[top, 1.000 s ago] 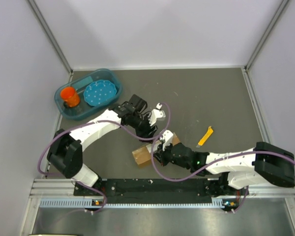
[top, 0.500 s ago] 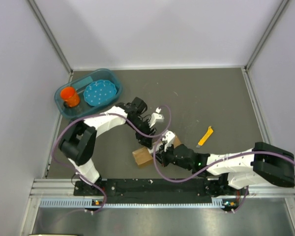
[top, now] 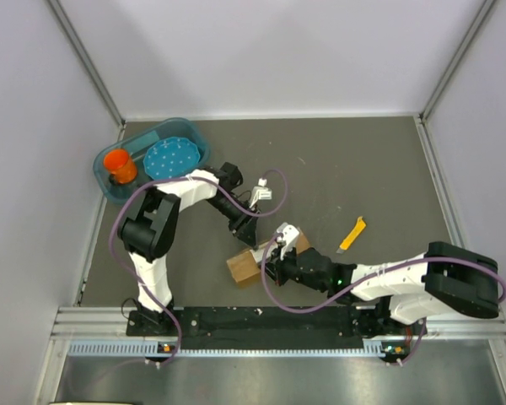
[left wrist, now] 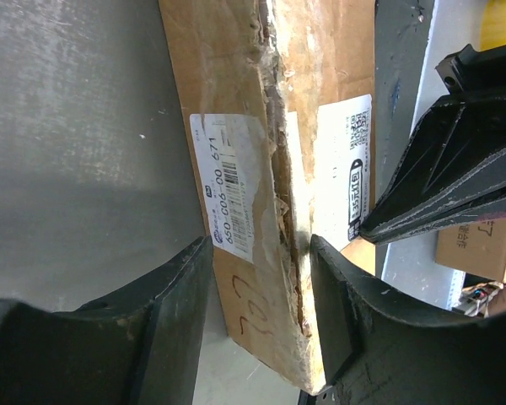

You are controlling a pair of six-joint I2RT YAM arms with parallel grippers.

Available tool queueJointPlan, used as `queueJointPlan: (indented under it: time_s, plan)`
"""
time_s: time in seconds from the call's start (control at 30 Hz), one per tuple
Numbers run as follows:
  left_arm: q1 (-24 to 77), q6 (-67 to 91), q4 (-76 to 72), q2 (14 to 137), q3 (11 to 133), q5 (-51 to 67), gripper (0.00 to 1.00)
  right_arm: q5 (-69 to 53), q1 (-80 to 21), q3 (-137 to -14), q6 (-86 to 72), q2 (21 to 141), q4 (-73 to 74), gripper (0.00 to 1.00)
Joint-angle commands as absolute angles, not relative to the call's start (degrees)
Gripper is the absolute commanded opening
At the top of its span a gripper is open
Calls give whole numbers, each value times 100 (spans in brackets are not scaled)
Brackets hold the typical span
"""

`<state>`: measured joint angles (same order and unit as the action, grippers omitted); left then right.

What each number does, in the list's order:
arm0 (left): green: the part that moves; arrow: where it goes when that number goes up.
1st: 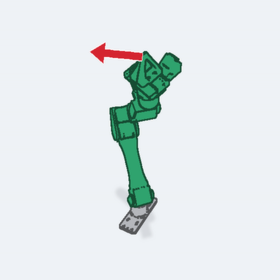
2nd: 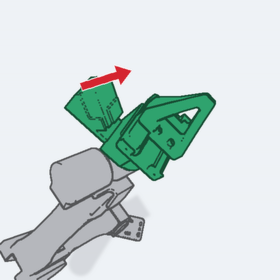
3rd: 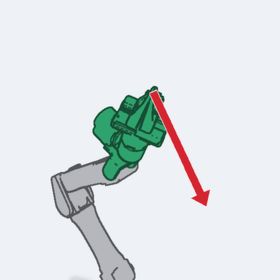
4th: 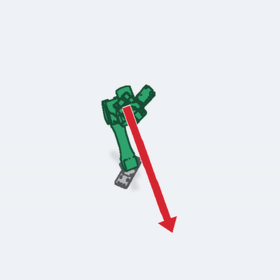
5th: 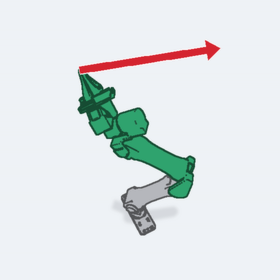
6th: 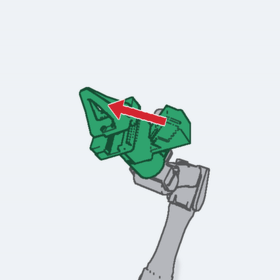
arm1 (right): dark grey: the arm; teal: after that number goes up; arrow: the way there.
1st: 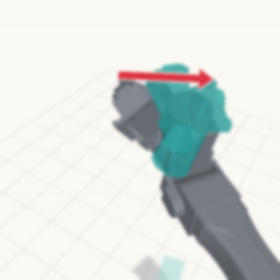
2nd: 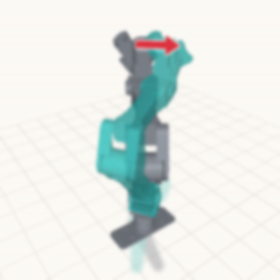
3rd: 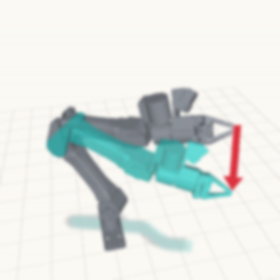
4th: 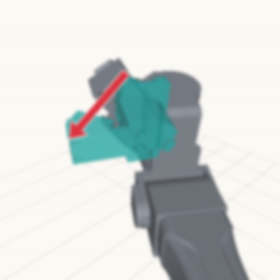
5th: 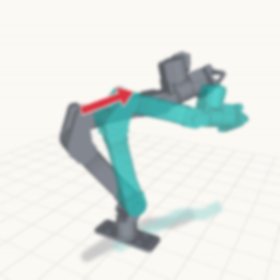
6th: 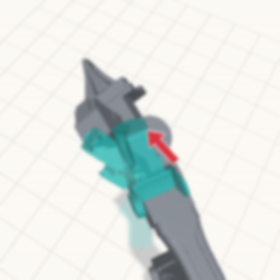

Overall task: Unpack the express box
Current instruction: Open the express box at the center of the board.

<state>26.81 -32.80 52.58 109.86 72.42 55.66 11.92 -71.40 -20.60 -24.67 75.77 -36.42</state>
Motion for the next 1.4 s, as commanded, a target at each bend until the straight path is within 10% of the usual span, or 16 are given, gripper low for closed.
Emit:
queueJointPlan:
  time_s: [0.0,1.37]
  plan:
    - [2514,-3665,5098,11127,7514,5432,54,835,-7225,-1837,-2505,7884,-2716,0]
    - [2329,-3357,4456,11171,7365,4676,52,527,-7225,-1872,-2470,8095,-2883,0]
